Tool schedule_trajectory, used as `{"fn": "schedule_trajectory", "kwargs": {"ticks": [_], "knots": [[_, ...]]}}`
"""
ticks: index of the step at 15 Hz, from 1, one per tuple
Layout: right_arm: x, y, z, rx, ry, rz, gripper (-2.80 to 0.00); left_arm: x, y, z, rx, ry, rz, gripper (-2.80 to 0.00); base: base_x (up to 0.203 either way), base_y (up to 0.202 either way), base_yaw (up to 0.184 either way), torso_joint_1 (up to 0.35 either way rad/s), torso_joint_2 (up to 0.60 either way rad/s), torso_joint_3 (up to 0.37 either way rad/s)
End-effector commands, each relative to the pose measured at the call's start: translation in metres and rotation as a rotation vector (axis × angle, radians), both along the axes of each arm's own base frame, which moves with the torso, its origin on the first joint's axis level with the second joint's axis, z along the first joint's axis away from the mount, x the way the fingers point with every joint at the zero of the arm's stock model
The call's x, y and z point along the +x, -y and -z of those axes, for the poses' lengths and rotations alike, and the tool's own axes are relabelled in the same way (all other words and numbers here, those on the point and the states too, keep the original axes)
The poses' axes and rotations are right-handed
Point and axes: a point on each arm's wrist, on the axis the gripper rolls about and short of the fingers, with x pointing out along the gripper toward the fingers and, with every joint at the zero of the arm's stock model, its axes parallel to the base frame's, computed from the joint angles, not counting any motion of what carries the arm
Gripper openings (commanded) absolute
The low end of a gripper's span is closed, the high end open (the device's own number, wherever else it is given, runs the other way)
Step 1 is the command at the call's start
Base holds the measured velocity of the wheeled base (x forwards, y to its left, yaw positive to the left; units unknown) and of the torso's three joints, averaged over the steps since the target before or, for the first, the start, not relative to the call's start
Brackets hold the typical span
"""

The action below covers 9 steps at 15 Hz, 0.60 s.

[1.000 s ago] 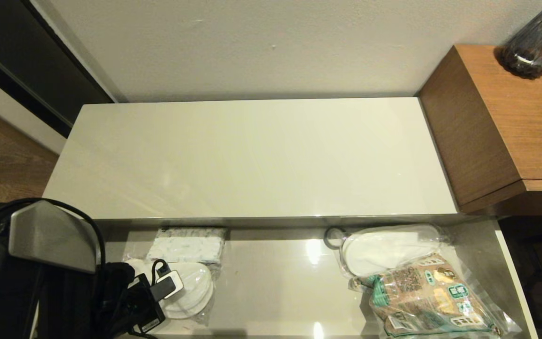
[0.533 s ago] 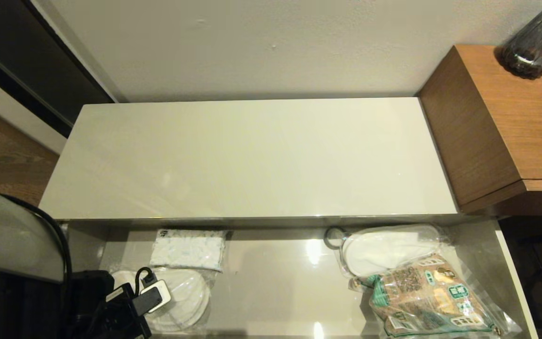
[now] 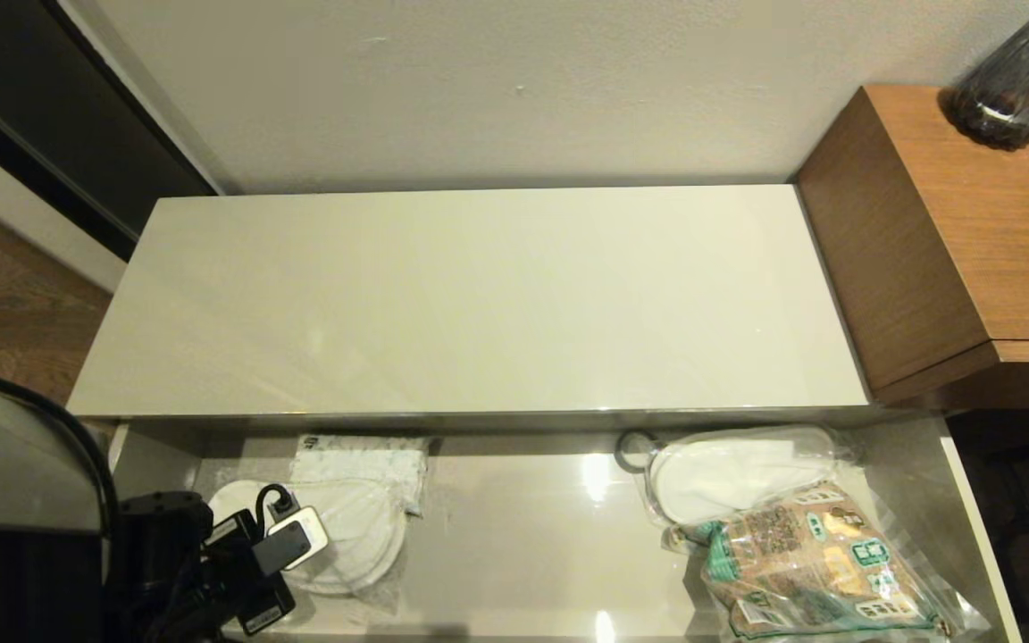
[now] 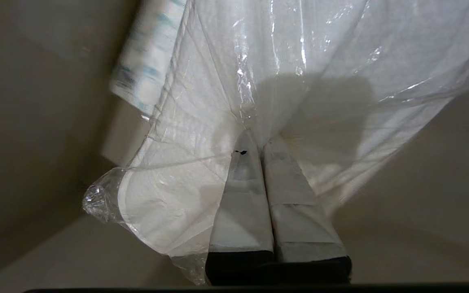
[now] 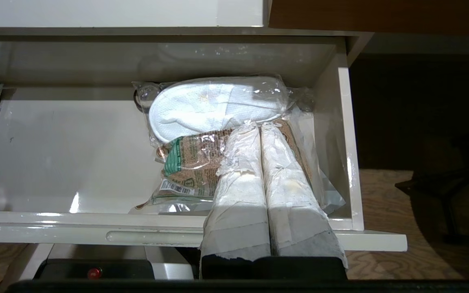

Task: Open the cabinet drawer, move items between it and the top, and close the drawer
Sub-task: Place the disposable slippers on the table

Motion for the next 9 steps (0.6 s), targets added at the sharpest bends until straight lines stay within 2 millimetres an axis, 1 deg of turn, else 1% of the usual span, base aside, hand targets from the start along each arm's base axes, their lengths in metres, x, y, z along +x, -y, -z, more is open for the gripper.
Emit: {"fn": "schedule_trajectory", "kwargs": {"ticks": [1,2,5,9], "knots": [[0.0,0.0,0.0,-0.001,0.001,-0.002,-2.8,0.007,0.001,-0.018,-0.01,0.103,0.003,-2.8,0.0,0.0,0.0,0.0,0.0,0.0],[0.0,0.0,0.0,-0.001,0.001,-0.001,-2.8,0.008,0.001,-0.02,-0.013,0.118,0.003,-2.8,0.0,0.0,0.0,0.0,0.0,0.0],[0.0,0.0,0.0,-0.001,-0.001,0.0,-2.8,0.011,-0.001,-0.038,-0.036,0.187,0.013,-2.8,0.0,0.0,0.0,0.0,0.0,0.0],[0.0,0.0,0.0,-0.001,0.001,0.0,-2.8,0.001,-0.004,-0.073,-0.044,0.17,0.016,-2.8,0.0,0.0,0.0,0.0,0.0,0.0]]}}
